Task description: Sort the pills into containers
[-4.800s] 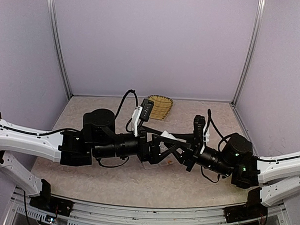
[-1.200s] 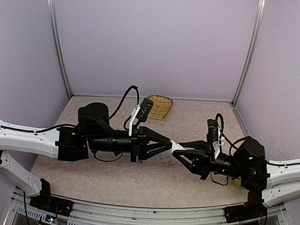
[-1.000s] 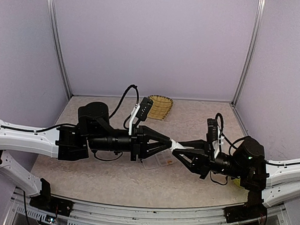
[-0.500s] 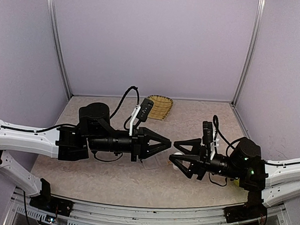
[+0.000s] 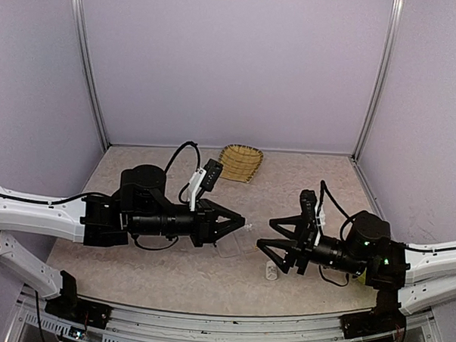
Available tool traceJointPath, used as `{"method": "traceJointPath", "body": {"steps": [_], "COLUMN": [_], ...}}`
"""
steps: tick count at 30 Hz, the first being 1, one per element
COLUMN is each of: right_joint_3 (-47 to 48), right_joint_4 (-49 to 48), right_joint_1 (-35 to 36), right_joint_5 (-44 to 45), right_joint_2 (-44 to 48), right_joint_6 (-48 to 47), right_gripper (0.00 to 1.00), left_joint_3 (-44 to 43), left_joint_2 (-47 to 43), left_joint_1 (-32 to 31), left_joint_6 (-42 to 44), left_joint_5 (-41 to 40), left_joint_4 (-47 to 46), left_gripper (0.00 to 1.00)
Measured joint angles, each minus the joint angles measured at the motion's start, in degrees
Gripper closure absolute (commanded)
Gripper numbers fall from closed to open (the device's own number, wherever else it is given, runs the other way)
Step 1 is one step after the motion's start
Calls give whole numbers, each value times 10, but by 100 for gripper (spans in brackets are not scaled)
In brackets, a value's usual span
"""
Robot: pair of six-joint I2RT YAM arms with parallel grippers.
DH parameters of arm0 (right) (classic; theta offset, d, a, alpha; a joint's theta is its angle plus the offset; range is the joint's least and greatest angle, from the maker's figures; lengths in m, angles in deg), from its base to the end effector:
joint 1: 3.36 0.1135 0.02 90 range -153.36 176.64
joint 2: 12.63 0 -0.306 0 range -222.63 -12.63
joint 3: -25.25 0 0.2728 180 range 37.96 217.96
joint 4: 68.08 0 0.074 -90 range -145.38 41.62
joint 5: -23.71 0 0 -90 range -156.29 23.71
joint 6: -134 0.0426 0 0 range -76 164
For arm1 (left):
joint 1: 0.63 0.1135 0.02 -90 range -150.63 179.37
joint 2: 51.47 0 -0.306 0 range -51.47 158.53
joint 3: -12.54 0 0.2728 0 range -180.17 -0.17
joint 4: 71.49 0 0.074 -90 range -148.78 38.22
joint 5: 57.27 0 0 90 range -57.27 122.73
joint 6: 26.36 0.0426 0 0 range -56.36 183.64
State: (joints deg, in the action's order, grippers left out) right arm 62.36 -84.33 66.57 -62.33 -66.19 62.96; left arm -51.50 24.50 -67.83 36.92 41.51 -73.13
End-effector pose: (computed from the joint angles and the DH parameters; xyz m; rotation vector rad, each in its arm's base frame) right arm 0.0770 0.2022 0.2820 -0.6773 1.5567 1.1420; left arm 0.1207 -0.3039 0.3332 0.7888 1.7795 -1.2870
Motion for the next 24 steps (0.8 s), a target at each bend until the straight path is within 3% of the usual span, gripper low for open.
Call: {"method": "traceJointPath", "body": {"steps": [2,7,10,17,24], "right_joint_3": [0,0,1,88,227], "right_joint_4": [36,137,205,419,547], "right_joint_1": [0,0,0,-16,-68], "right_joint_5": [8,39,69,106,57], "right_joint_2": [8,25,19,-105,-218], "right_joint_6": [2,30,66,159,164], "right_gripper": [26,30,32,33,36], "left_joint_3": [16,25,25,24,26], "left_joint_2": [-5,-5,-5,-1,4], "left_joint_1": [0,-2,-5,-8,-11], "left_joint_6": [0,13,21,41,49], "left_joint_5": [-16,-58,-74,-102,-119], "left_joint_4": [12,57,73,104,125], "left_gripper": [77,55,47,28,12]}}
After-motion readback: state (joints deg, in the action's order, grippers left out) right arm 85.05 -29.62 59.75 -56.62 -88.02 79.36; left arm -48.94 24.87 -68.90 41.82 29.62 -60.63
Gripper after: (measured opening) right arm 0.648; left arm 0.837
